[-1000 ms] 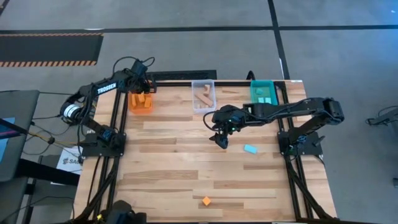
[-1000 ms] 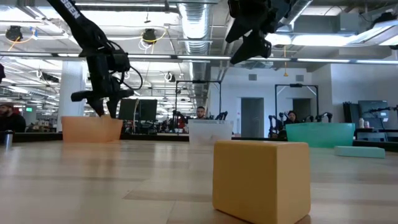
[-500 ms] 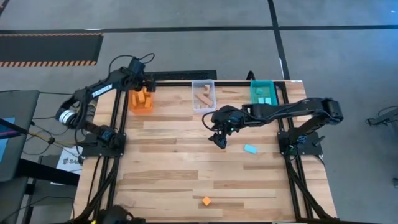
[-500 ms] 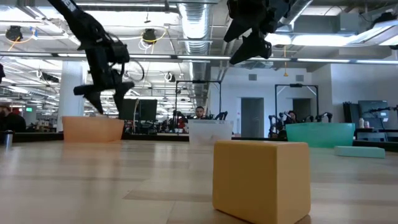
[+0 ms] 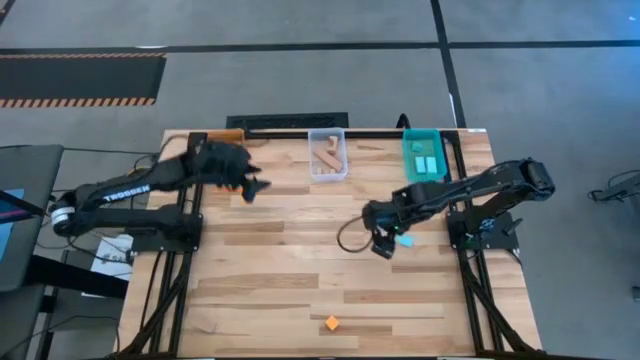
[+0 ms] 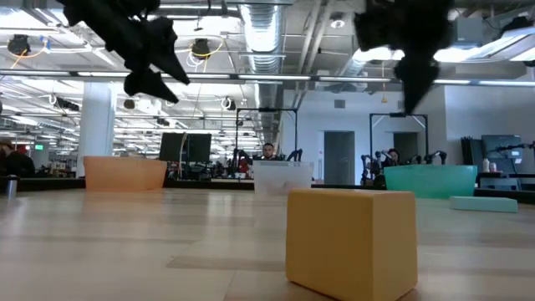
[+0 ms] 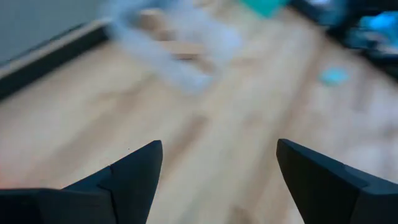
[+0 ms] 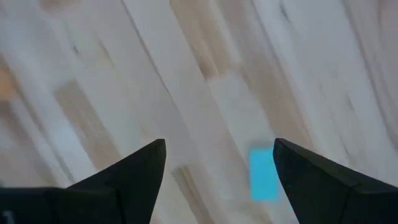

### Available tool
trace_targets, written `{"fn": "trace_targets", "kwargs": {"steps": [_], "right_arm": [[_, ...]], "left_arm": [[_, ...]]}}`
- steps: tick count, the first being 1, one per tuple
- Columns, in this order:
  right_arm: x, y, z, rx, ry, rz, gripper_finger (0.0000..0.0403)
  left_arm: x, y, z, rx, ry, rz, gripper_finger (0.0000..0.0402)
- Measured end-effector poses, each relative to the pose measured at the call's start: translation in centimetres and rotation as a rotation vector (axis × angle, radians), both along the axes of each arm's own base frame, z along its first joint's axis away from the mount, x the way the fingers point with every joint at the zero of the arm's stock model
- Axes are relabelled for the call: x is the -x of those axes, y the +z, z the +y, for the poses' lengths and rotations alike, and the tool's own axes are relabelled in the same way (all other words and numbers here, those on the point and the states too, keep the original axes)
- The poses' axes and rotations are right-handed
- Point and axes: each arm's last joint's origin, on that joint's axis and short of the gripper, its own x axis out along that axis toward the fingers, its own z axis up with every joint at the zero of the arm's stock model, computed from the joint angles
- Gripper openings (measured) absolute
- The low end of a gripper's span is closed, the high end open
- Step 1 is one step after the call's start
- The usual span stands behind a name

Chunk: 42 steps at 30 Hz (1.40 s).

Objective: Sort & place blocks by color
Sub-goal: Put the blue rectangle block into the blue bin

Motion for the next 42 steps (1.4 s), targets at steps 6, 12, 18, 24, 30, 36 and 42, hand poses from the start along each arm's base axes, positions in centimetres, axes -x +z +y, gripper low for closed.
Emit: {"fn": "trace_targets", "kwargs": {"steps": [6, 12, 18, 24, 30, 36, 42], "right_arm": [[2.1, -3.2, -0.1, 0.012, -0.059, 0.177, 0.0317], [3.5, -7.0, -1.4, 0.023, -0.104, 0.248, 0.0317], [4.6, -9.2, -2.1, 0.045, -0.109, 0.276, 0.0317], [5.2, -10.9, -2.1, 0.050, -0.105, 0.252, 0.0317], [5.5, -11.7, -1.5, 0.053, -0.081, 0.234, 0.0294], [5.3, -12.3, -0.2, 0.049, -0.065, 0.202, 0.0200], [5.3, -12.0, 0.3, 0.059, -0.076, 0.187, 0.0105]], "left_arm": [[-1.9, -1.6, -4.1, -0.010, -0.159, -0.214, 0.0303], [-3.2, -2.1, -5.4, -0.040, -0.189, -0.259, 0.0303], [-3.5, -2.2, -5.4, -0.014, -0.184, -0.269, 0.0303], [-3.5, -2.2, -5.4, -0.010, -0.175, -0.276, 0.0303], [-3.5, -2.2, -5.3, -0.024, -0.149, -0.273, 0.0303], [-3.5, -2.2, -5.2, -0.037, -0.126, -0.271, 0.0303], [-3.5, -2.1, -5.2, -0.040, -0.120, -0.270, 0.0303]]}}
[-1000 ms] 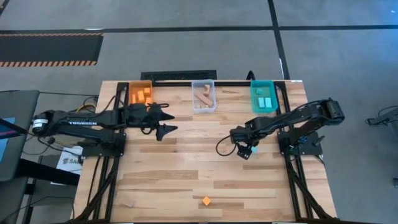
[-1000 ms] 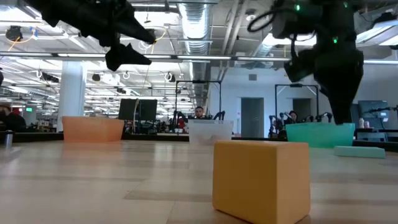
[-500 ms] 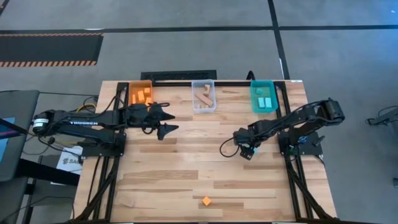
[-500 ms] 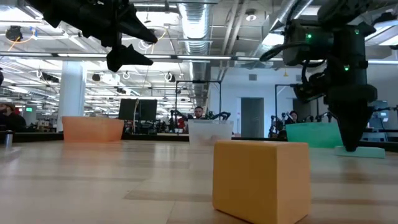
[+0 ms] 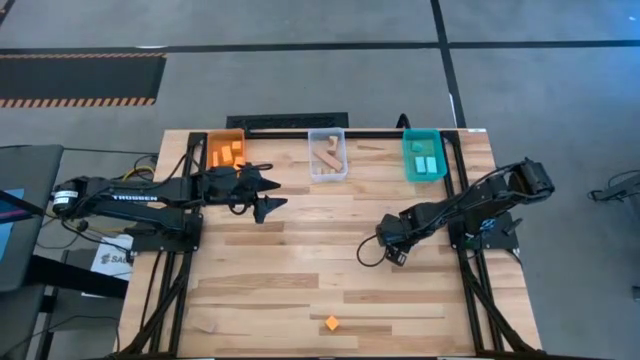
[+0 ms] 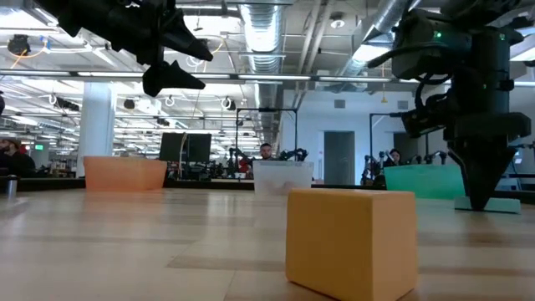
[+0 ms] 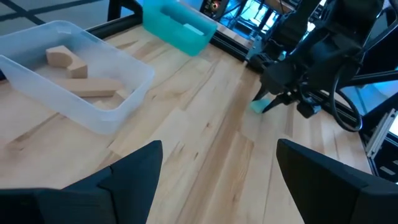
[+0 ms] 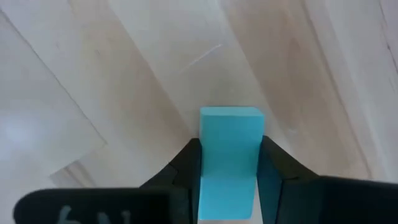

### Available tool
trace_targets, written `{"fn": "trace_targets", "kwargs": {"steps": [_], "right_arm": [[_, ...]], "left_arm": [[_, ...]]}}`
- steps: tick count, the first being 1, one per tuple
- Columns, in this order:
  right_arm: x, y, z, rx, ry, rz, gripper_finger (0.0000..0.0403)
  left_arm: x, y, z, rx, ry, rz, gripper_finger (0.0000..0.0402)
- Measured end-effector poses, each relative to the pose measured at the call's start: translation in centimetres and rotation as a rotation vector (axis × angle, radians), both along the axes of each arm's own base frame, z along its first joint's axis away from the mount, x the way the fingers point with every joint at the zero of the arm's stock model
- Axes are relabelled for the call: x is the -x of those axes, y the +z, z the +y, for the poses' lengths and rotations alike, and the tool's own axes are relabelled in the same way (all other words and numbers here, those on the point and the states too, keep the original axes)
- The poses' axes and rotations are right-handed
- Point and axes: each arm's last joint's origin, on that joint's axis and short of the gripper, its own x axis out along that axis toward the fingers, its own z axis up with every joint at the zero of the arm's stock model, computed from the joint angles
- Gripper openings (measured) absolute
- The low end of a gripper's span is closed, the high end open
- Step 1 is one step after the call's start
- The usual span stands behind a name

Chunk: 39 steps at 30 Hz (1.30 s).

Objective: Sort & place blocks by color
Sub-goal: Put the blue rectangle block into the blue bin

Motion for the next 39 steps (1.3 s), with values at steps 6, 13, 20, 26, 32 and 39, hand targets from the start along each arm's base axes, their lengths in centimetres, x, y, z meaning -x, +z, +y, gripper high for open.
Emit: {"fn": "trace_targets", "kwargs": {"steps": [6, 13, 20, 26, 32, 39], "right_arm": [[-1.6, 2.2, -0.1, -0.009, 0.007, -0.047, 0.0105], [-3.9, 6.0, -2.1, 0.007, -0.003, -0.114, 0.0105], [-4.3, 10.0, -6.9, 0.137, -0.023, -0.061, 0.0105], [-2.4, 11.4, -13.7, 0.272, -0.149, 0.047, 0.0105], [1.2, 11.4, -20.3, 0.319, -0.384, 0.109, 0.0105], [4.1, 11.4, -24.5, 0.341, -0.584, 0.073, 0.0141]], "left_arm": [[0.0, 0.0, 0.0, 0.003, 0.004, -0.005, 0.0303], [0.0, 0.1, 0.0, 0.010, 0.008, -0.014, 0.0303], [0.0, 0.1, 0.0, 0.029, 0.015, -0.019, 0.0303], [0.0, 0.1, 0.0, 0.057, 0.026, -0.026, 0.0303], [0.0, 0.1, 0.0, 0.085, 0.038, -0.033, 0.0303], [0.0, 0.1, 0.0, 0.119, 0.051, -0.040, 0.0303]]}}
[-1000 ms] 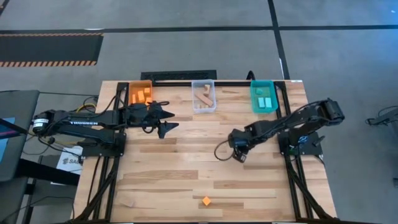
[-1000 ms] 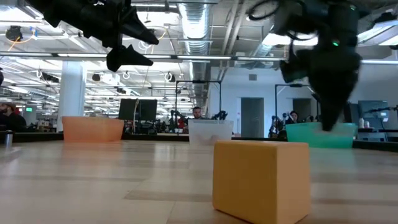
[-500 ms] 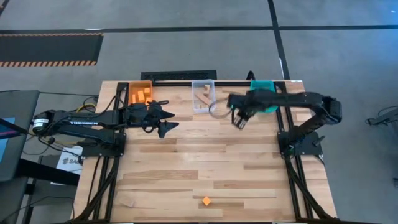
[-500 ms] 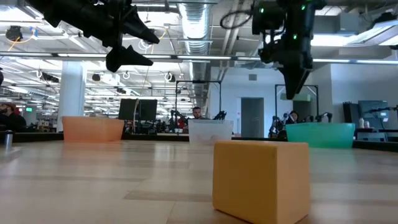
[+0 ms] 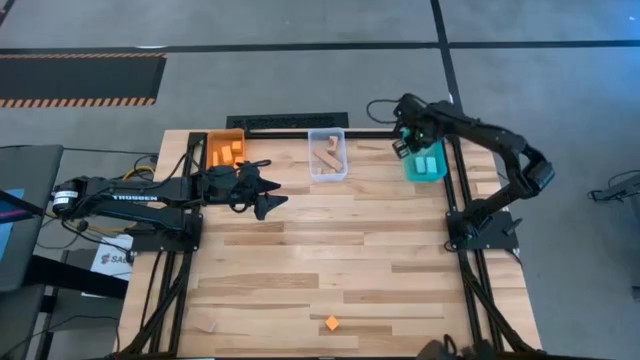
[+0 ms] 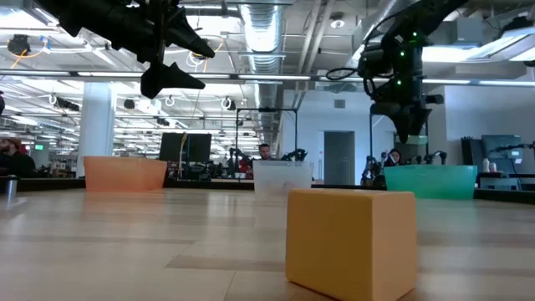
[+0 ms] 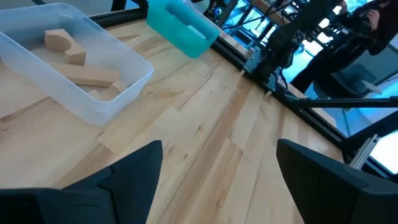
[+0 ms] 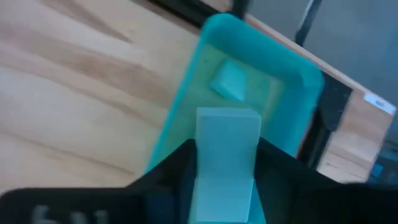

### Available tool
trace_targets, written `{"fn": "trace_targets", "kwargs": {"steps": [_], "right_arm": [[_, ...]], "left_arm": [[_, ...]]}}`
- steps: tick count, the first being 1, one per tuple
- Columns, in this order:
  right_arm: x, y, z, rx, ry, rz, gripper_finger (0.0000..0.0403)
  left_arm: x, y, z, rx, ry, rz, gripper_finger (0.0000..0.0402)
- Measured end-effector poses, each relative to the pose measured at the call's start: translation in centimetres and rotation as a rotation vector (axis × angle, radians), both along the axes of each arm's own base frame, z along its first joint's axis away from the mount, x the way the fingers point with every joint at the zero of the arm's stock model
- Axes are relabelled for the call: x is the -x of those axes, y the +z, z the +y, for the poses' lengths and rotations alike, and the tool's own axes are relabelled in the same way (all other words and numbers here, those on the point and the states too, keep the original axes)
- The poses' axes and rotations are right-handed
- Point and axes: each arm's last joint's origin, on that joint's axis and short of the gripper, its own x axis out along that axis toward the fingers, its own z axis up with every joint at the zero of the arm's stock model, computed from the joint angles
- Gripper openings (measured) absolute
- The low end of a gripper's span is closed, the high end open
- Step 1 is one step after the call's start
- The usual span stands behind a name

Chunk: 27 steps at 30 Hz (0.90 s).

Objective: Sort & place blocks by color
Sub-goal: Put the blue rectangle block into the blue bin, then put the orange square block into the orange bin

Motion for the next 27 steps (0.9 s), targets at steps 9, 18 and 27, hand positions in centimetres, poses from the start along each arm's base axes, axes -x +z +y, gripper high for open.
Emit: {"fn": "trace_targets", "kwargs": {"steps": [9, 18, 27], "right_arm": [[1.8, 0.0, -1.5, -0.012, -0.077, -0.013, 0.0290], [0.7, -0.1, -0.5, -0.039, -0.023, -0.032, 0.0303], [-4.7, -0.2, 5.3, -0.196, 0.168, -0.195, 0.0303]], "left_arm": [[0.0, 0.0, 0.0, 0.011, 0.005, -0.002, 0.0303], [0.0, 0.0, 0.0, 0.010, 0.004, -0.002, 0.0303], [-0.1, -0.1, -0.7, 0.008, -0.059, 0.005, 0.0303]]}}
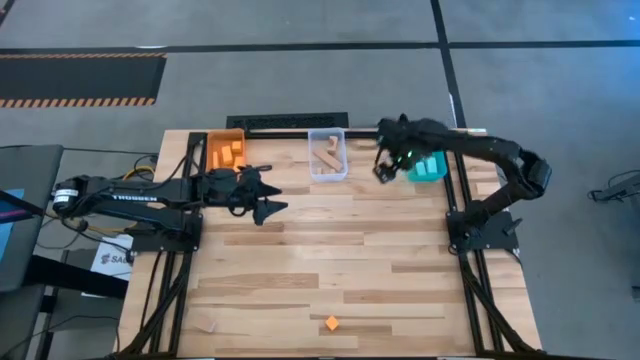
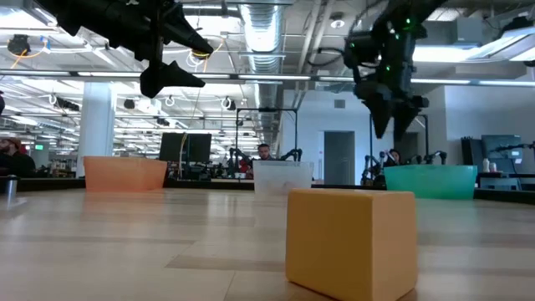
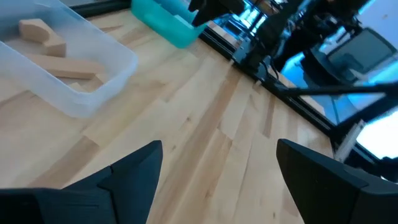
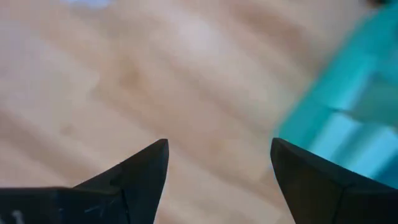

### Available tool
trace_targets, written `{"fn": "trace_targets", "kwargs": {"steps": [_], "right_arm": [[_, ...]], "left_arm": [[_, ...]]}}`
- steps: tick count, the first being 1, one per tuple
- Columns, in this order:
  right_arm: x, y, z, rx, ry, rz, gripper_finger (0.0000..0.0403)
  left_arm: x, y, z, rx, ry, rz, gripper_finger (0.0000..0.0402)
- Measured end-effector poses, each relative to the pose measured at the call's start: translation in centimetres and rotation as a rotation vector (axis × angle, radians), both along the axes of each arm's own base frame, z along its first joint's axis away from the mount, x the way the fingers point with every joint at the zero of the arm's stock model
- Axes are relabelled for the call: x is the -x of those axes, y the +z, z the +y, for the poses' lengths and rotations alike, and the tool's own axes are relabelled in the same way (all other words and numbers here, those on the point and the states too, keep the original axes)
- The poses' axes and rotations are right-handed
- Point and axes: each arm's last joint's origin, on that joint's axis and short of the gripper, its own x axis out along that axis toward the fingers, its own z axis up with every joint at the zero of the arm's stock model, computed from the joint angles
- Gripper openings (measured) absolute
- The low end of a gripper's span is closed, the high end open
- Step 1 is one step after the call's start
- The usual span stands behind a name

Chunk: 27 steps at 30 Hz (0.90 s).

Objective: Sort & place blocks by color
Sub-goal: Put the orange square block into the orange bin

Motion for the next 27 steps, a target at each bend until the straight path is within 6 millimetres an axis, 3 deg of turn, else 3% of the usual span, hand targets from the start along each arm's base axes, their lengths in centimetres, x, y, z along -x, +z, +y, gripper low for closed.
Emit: {"fn": "trace_targets", "kwargs": {"steps": [9, 15, 20, 24, 27], "right_arm": [[-5.3, 0.2, 13.4, -0.040, 0.246, -0.116, 0.0303], [-7.2, 0.9, 22.3, -0.066, 0.369, -0.462, 0.0303], [-7.6, 1.4, 28.1, -0.100, 0.480, -0.695, 0.0303], [-7.9, -0.2, 32.5, -0.134, 0.610, -0.757, 0.0303], [-8.5, -2.9, 35.8, -0.108, 0.761, -0.759, 0.0303]], "left_arm": [[0.5, -1.3, -2.4, -0.011, -0.131, 0.156, 0.0303], [1.1, -2.1, -4.2, -0.037, -0.224, 0.250, 0.0303], [1.3, -2.2, -5.4, -0.070, -0.294, 0.261, 0.0303], [1.4, -2.2, -5.9, -0.087, -0.326, 0.262, 0.0303], [1.4, -2.2, -6.1, -0.092, -0.341, 0.264, 0.0303]]}}
